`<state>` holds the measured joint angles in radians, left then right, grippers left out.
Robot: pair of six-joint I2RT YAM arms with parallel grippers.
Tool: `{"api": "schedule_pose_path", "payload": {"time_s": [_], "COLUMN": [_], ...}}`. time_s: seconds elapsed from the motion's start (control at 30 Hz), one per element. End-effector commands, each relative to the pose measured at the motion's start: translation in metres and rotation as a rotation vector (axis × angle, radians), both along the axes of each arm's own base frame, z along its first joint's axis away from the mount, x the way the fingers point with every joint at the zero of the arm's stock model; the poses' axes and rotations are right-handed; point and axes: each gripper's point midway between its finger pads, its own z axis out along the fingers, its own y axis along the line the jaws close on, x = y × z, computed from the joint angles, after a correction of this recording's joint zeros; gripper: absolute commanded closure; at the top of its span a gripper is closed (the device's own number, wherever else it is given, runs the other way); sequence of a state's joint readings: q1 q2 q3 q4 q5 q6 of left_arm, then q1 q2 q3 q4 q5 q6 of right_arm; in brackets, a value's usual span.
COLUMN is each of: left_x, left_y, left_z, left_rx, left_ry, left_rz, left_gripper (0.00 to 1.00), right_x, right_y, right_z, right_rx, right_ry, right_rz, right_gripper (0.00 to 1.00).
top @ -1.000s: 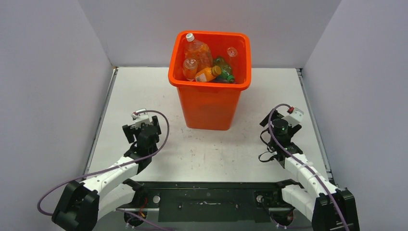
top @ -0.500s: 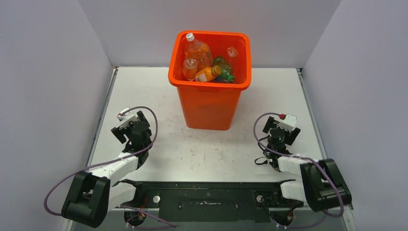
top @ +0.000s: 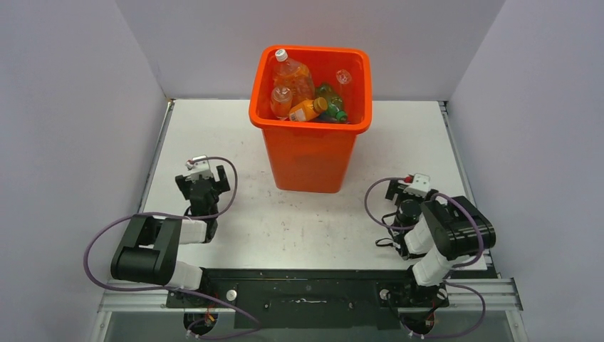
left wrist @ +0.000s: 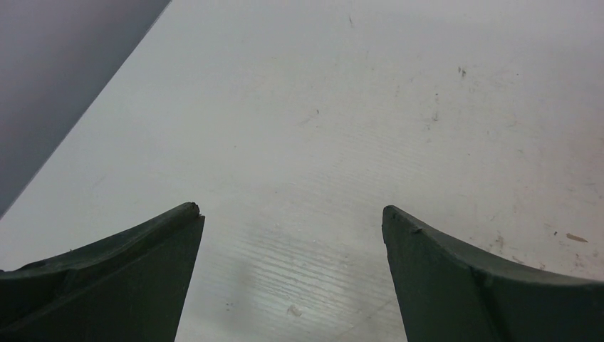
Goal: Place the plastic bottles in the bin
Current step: Reset both arms
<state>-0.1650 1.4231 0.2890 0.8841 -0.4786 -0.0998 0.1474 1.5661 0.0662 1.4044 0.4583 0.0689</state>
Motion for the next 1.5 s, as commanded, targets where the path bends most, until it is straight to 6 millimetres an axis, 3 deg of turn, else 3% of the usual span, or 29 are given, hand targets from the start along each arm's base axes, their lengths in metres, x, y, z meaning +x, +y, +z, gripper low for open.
{"api": "schedule_pose_path", "payload": {"time_s": [0.0, 0.17, 0.27, 0.37, 0.43, 1.47], "left_x": [0.011, 0.013, 0.013, 0.012, 0.012, 0.012], "left_y": [-0.003, 0.001, 0.001, 0.002, 0.001, 0.001], "left_z": [0.019, 0.018, 0.019, 0.019, 0.020, 0.019], "left_rx": [-0.039, -0.062, -0.059, -0.060, -0.058, -0.058], "left_ry": [-0.139, -0.137, -0.140, -0.144, -0.145, -0.142], "left_rz": [-0.072, -0.082, -0.078, -0.076, -0.078, -0.079], "left_gripper": [0.04, 0.04, 0.04, 0.04, 0.04, 0.04], "right_x": [0.010, 0.048, 0.049, 0.054, 0.058, 0.057], "right_y": [0.036, 0.011, 0.015, 0.035, 0.034, 0.032], "right_z": [0.024, -0.001, 0.001, -0.003, -0.007, -0.004], "right_rx": [-0.119, 0.023, 0.015, -0.023, 0.004, 0.002], "right_ry": [-0.084, 0.048, 0.044, 0.076, 0.094, 0.081], "right_rz": [0.129, 0.100, 0.130, 0.260, 0.266, 0.269], "right_gripper": [0.10, 0.10, 0.10, 0.10, 0.10, 0.10]}}
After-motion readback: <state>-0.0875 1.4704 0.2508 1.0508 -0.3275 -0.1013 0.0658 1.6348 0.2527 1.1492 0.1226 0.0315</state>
